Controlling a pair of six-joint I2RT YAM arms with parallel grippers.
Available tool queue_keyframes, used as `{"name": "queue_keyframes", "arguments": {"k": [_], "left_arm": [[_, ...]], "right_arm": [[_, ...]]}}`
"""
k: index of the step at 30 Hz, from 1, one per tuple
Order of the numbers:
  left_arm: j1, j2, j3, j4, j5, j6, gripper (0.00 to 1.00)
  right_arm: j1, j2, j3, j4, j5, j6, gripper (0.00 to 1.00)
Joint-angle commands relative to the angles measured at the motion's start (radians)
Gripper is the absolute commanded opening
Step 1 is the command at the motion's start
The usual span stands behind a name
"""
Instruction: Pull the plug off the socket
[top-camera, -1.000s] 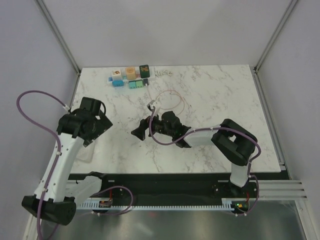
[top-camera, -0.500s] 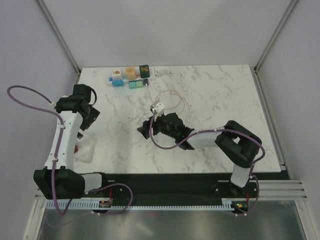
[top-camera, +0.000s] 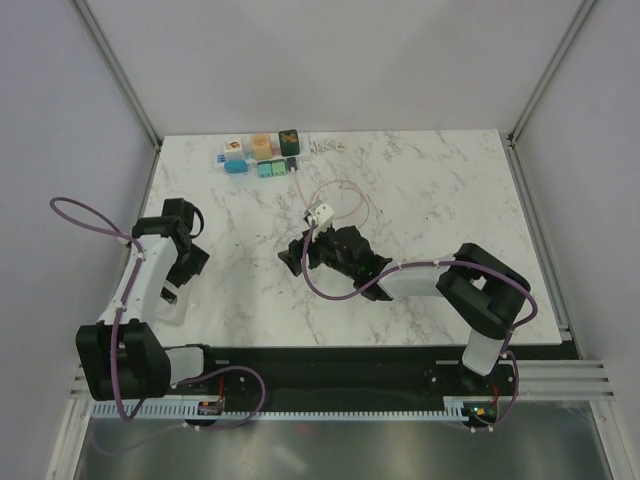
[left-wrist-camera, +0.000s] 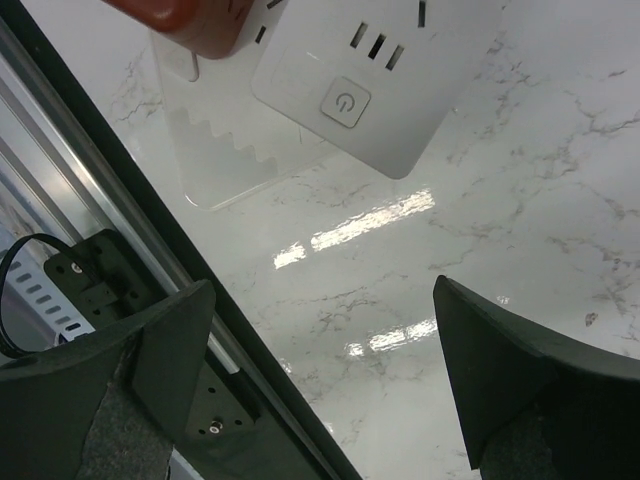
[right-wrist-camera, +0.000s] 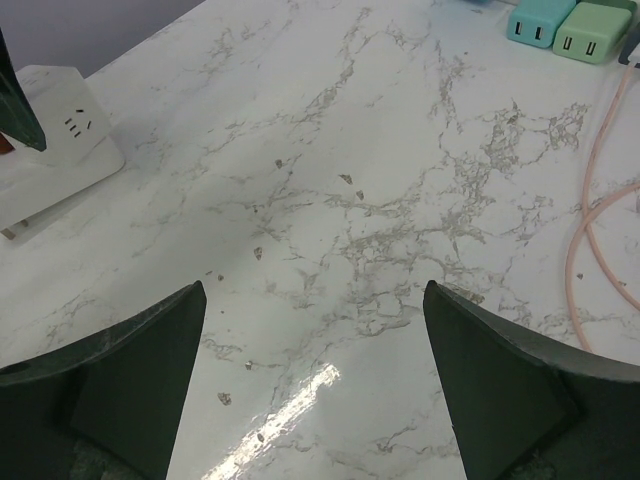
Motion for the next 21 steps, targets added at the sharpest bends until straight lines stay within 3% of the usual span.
{"name": "queue_keyframes", "arguments": {"k": [1, 7, 15, 21], "left_arm": [[0.002, 0.007, 0.033, 0.056, -0.070, -0.013, 0.98], [0.045, 0.090, 0.069, 0.007, -0.109, -0.066, 0.98], [0.198, 0.147, 0.154, 0.010, -0.017, -0.135, 0.98], [0.223, 0.251, 0.234, 0.018, 0.019, -0.125, 0.98]], "right_arm": [[0.000, -0.025, -0.002, 0.046, 0.009, -0.015, 0.98], [0.000, -0.018, 0.010, 0.025, 0.023, -0.026, 0.98], [0.000, -0.005, 0.030, 0.003, 0.025, -0.027, 0.98], [0.000, 0.010, 0.050, -0.017, 0.026, -0.029, 0.98]]}}
